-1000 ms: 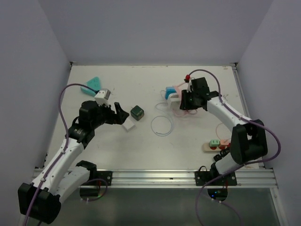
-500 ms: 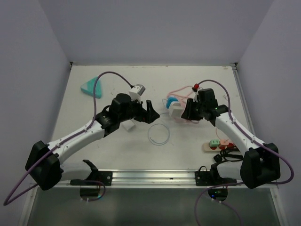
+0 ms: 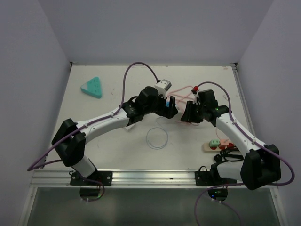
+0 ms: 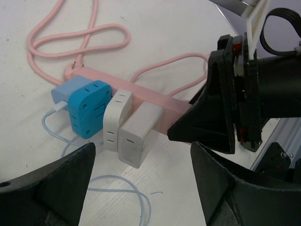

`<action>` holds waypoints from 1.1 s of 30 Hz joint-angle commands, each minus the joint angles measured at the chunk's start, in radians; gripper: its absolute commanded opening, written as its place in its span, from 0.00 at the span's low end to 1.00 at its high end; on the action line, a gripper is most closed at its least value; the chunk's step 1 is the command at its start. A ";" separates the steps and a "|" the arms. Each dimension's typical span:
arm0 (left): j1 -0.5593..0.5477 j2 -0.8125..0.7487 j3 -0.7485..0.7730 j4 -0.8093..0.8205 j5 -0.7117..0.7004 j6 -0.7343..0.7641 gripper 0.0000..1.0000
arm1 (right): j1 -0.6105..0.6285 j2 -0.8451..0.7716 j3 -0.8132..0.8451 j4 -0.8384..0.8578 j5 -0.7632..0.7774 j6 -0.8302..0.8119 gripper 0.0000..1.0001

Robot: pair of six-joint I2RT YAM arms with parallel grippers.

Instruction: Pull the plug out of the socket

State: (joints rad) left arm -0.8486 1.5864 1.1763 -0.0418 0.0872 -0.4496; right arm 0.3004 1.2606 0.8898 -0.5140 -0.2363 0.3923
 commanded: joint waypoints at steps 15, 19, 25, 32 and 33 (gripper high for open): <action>0.005 0.129 0.192 -0.293 -0.115 -0.507 0.90 | 0.003 -0.112 -0.084 0.247 0.067 0.058 0.00; 0.008 0.118 0.158 -0.242 -0.104 -0.633 0.90 | 0.003 -0.139 -0.147 0.350 0.081 0.114 0.00; 0.011 0.161 0.115 -0.165 -0.061 -0.759 0.90 | 0.014 -0.165 -0.226 0.480 0.089 0.166 0.00; 0.013 0.205 0.131 -0.122 -0.058 -0.813 0.87 | 0.022 -0.199 -0.282 0.552 0.084 0.226 0.00; 0.011 0.216 0.134 -0.124 -0.063 -0.816 0.86 | 0.025 -0.205 -0.287 0.560 0.087 0.232 0.00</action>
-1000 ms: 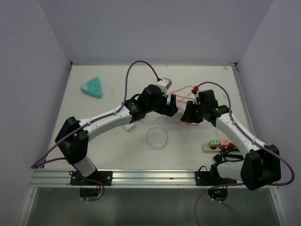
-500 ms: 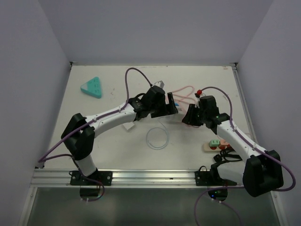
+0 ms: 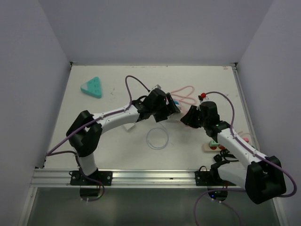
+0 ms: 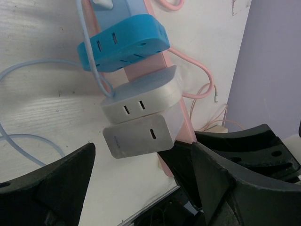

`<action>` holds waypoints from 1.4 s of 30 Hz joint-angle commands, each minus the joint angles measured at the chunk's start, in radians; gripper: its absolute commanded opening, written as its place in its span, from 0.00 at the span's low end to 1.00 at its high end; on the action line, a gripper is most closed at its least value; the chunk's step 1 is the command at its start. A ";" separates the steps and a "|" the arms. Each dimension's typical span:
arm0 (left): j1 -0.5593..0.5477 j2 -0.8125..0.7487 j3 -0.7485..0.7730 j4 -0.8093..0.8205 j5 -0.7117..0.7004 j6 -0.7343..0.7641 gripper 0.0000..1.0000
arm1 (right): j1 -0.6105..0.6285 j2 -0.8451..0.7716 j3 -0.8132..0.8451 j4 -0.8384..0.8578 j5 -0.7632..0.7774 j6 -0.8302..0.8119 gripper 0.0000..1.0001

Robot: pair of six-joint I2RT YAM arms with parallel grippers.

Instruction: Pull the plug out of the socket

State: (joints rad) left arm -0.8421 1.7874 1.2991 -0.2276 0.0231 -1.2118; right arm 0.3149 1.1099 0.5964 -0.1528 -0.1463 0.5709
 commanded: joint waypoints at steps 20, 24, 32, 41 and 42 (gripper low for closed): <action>0.014 0.061 0.003 0.103 0.011 -0.193 0.70 | 0.067 -0.082 -0.056 0.265 0.034 0.066 0.00; 0.014 0.070 -0.004 0.106 0.026 -0.212 0.62 | 0.082 -0.091 -0.061 0.265 0.051 0.046 0.00; 0.028 0.050 -0.049 0.135 0.035 -0.245 0.25 | 0.095 -0.108 -0.102 0.246 0.122 0.021 0.00; 0.060 -0.040 -0.196 0.211 0.083 -0.334 0.00 | 0.095 -0.049 -0.181 0.272 0.235 0.107 0.00; 0.063 -0.058 -0.204 0.211 0.084 -0.339 0.00 | 0.095 -0.042 -0.185 0.269 0.253 0.116 0.00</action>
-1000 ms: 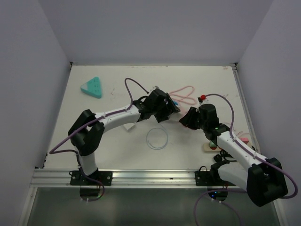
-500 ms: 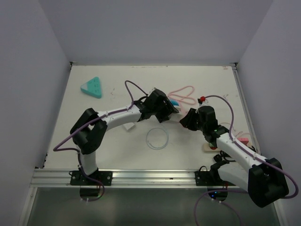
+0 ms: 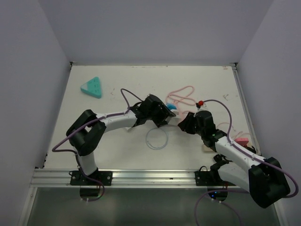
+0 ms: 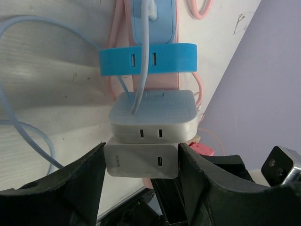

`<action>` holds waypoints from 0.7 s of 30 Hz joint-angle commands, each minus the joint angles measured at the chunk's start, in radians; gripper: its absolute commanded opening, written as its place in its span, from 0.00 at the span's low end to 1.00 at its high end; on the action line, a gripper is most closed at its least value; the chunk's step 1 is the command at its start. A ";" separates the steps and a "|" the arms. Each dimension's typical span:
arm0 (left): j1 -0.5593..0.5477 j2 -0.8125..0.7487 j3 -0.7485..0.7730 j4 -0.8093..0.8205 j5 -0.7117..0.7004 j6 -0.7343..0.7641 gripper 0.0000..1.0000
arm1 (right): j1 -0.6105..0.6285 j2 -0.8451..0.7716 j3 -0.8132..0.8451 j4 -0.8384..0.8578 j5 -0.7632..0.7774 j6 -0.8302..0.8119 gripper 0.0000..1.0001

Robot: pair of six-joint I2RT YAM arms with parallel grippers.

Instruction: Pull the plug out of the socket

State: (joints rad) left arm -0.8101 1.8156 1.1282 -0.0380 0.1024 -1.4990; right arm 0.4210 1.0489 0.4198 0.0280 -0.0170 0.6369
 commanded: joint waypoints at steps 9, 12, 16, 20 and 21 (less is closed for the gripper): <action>0.071 -0.188 -0.162 0.148 0.017 -0.124 0.00 | -0.022 0.085 -0.064 0.136 0.163 0.135 0.00; 0.092 -0.217 -0.197 0.176 0.036 -0.142 0.00 | -0.030 0.088 -0.079 0.136 0.175 0.156 0.00; 0.118 -0.254 -0.214 0.181 0.045 -0.158 0.00 | -0.037 0.086 -0.081 0.092 0.225 0.181 0.00; 0.126 -0.271 -0.203 0.159 0.068 -0.149 0.00 | -0.044 0.091 -0.087 0.102 0.220 0.182 0.00; 0.129 -0.271 -0.202 0.153 0.072 -0.142 0.00 | -0.044 0.091 -0.085 0.104 0.213 0.179 0.00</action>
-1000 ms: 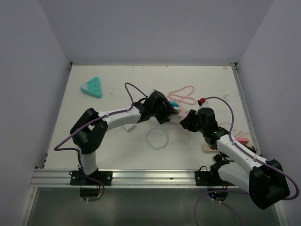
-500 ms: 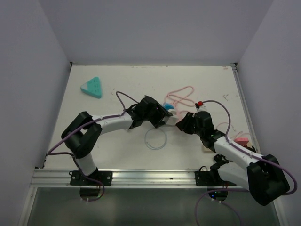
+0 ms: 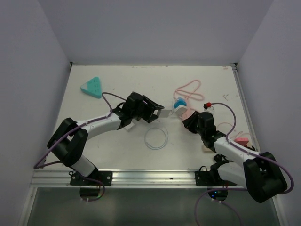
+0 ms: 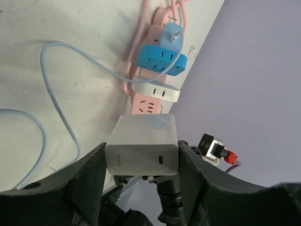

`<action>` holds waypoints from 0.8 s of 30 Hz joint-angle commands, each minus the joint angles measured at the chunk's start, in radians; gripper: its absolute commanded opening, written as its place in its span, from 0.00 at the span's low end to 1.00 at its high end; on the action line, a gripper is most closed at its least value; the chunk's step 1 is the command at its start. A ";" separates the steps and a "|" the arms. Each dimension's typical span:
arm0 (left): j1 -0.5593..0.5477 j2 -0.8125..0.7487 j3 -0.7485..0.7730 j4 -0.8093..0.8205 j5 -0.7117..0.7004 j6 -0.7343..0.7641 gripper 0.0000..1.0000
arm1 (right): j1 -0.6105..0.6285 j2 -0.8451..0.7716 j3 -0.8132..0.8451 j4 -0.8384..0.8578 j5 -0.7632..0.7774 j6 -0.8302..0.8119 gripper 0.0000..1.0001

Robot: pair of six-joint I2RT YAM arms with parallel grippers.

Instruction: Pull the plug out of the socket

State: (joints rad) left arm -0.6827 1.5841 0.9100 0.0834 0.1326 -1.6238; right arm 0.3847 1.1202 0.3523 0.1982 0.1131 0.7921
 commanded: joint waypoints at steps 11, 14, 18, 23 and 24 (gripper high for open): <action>0.107 -0.130 0.073 -0.198 0.004 0.401 0.00 | -0.013 -0.028 0.059 -0.146 0.008 -0.102 0.00; 0.126 -0.163 0.134 -0.356 -0.127 0.606 0.00 | -0.013 -0.054 0.092 -0.187 0.007 -0.148 0.00; 0.127 -0.236 0.141 -0.471 -0.362 0.780 0.00 | -0.013 -0.059 0.145 -0.238 -0.009 -0.197 0.00; 0.164 -0.332 0.018 -0.387 -0.548 0.867 0.00 | -0.013 -0.042 0.142 -0.226 -0.059 -0.211 0.00; 0.179 -0.331 -0.006 -0.378 -0.545 0.869 0.00 | -0.013 -0.034 0.143 -0.223 -0.067 -0.212 0.00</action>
State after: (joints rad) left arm -0.5411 1.2778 0.9565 -0.3355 -0.2619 -0.8646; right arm 0.3733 1.0863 0.4507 -0.0334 0.0860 0.6121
